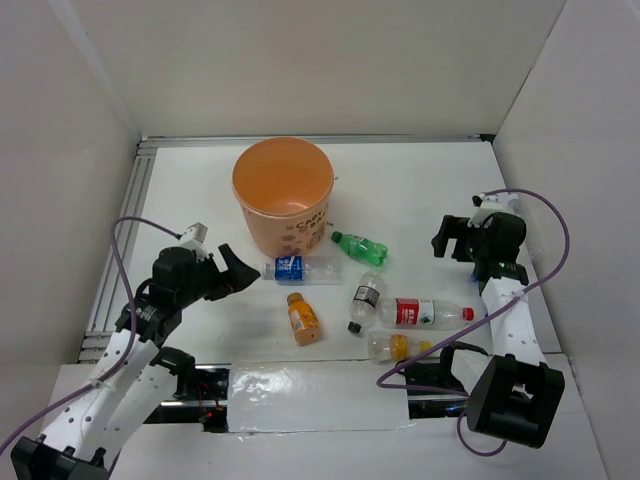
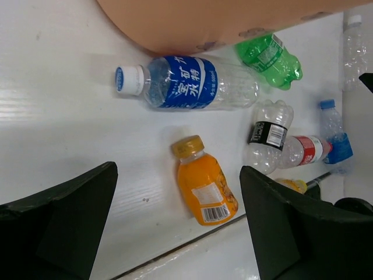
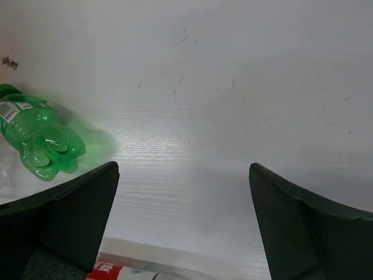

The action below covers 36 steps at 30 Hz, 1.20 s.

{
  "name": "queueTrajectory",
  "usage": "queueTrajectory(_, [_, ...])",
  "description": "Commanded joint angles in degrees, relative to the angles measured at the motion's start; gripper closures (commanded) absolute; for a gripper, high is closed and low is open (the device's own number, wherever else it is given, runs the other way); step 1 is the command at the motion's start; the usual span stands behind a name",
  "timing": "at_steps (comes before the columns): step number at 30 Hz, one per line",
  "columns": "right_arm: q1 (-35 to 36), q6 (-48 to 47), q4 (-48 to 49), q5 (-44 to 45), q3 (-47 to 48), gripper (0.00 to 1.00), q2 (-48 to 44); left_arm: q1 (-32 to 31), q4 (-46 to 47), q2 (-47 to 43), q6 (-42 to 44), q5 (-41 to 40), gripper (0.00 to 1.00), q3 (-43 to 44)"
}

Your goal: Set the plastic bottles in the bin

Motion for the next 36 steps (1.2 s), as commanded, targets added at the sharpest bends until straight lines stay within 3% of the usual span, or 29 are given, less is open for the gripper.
queueTrajectory(1, [-0.4,-3.4,-0.3,-2.7,2.0,0.01,-0.1,-2.7,4.5,0.4,-3.2,1.1,0.02,-0.6])
queueTrajectory(5, [-0.4,-7.5,-1.7,-5.3,2.5,0.01,-0.1,-6.9,5.2,4.2,-4.2,-1.8,0.02,0.1])
queueTrajectory(9, [-0.4,-8.0,-1.0,-2.1,1.9,0.01,-1.5,-14.5,5.2,8.3,-6.9,-7.3,0.05,2.1])
queueTrajectory(13, [-0.4,-7.5,-1.0,1.3,1.9,0.01,-0.7,-20.6,5.2,11.8,-10.8,-13.2,0.18,3.8])
queueTrajectory(15, [-0.4,-7.0,-1.0,3.6,2.5,0.01,-0.7,-24.4,5.2,13.5,-13.3,-16.8,0.34,4.5])
queueTrajectory(18, [-0.4,-7.0,-1.6,3.7,2.5,0.01,-0.7,-28.3,4.5,17.6,-16.0,-21.8,0.45,5.9])
queueTrajectory(20, [-0.4,-7.0,-1.6,3.0,2.5,0.01,-0.2,-31.8,4.5,20.4,-17.8,-23.9,0.39,7.6])
queueTrajectory(22, [-0.4,-7.0,-1.6,2.5,2.5,0.01,0.4,-33.9,5.0,25.5,-18.4,-25.2,0.21,9.4])
queueTrajectory(26, [-0.4,-8.7,-3.5,-0.7,3.1,0.01,2.3,-39.6,1.7,33.9,-20.3,-27.8,0.08,15.3])
queueTrajectory(36, [-0.4,-10.6,-4.0,-6.3,3.1,0.01,2.3,-44.2,-1.9,49.9,-24.8,-27.8,0.06,18.2])
